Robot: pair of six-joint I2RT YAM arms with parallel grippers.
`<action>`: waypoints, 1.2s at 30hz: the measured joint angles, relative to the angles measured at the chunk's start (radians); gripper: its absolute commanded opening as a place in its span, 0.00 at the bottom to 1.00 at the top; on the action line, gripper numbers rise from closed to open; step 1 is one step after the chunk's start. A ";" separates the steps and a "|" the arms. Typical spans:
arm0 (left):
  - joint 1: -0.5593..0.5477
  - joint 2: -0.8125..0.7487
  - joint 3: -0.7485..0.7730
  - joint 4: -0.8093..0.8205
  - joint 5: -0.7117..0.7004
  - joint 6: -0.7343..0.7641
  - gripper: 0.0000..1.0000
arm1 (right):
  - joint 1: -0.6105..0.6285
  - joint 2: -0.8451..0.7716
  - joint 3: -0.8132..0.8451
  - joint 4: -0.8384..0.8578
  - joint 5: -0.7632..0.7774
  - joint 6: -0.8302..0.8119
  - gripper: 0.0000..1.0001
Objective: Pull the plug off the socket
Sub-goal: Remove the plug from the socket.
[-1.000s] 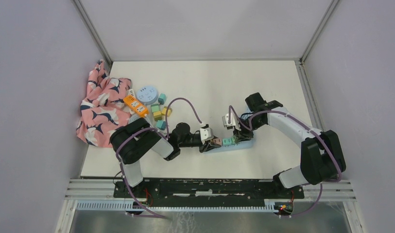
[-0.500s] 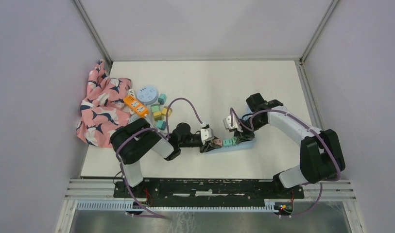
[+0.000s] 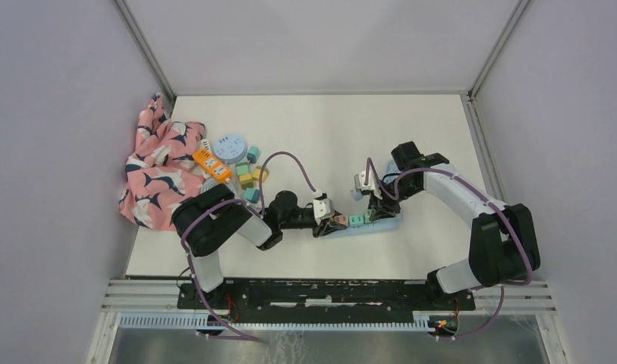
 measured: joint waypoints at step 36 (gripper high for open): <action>0.003 0.007 0.005 -0.016 0.015 0.000 0.03 | 0.065 -0.008 0.006 -0.019 0.040 -0.041 0.00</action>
